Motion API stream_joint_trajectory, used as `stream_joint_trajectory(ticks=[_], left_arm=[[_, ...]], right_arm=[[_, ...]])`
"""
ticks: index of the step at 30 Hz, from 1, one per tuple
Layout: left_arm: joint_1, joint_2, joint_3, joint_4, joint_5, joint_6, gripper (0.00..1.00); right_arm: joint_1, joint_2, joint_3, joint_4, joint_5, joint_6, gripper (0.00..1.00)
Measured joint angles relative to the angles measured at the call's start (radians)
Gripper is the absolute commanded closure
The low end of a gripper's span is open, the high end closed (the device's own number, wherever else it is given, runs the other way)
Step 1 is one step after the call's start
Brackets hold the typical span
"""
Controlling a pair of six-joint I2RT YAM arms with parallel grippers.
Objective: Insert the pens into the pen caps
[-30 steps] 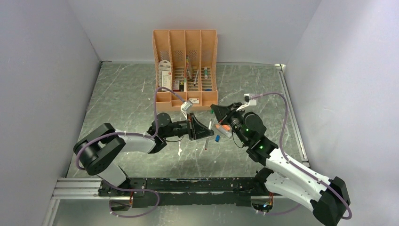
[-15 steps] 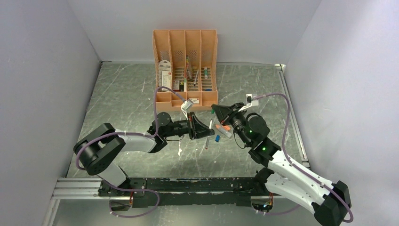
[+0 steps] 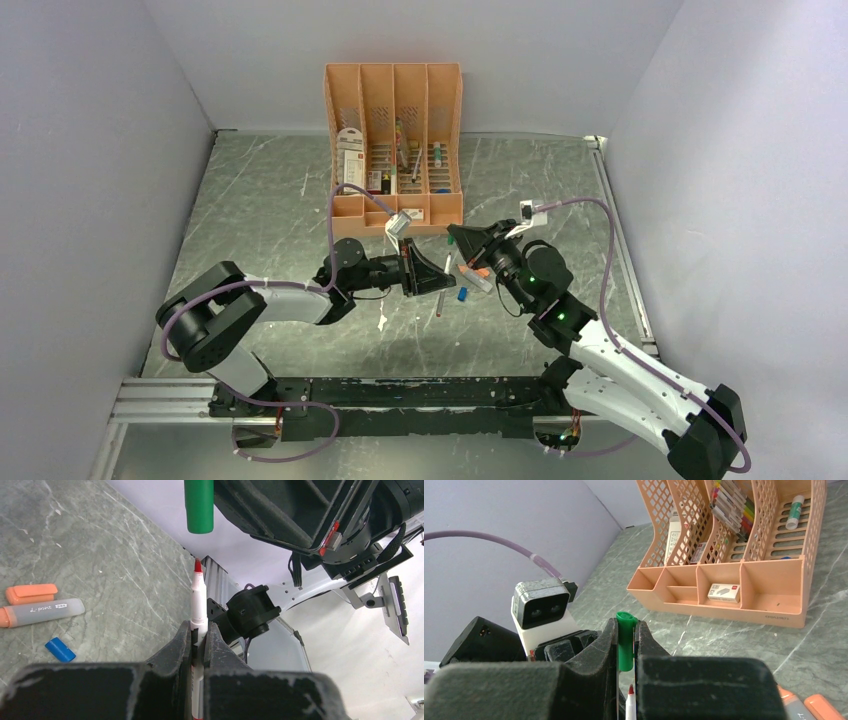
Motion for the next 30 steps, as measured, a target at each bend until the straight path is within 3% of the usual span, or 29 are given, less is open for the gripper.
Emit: stream_joint_trajectory(ticks=[30], left_arm=[[-0.001, -0.009, 0.000, -0.010, -0.008, 0.002, 0.93]], right_arm=[[0.000, -0.032, -0.043, -0.017, -0.029, 0.006, 1.00]])
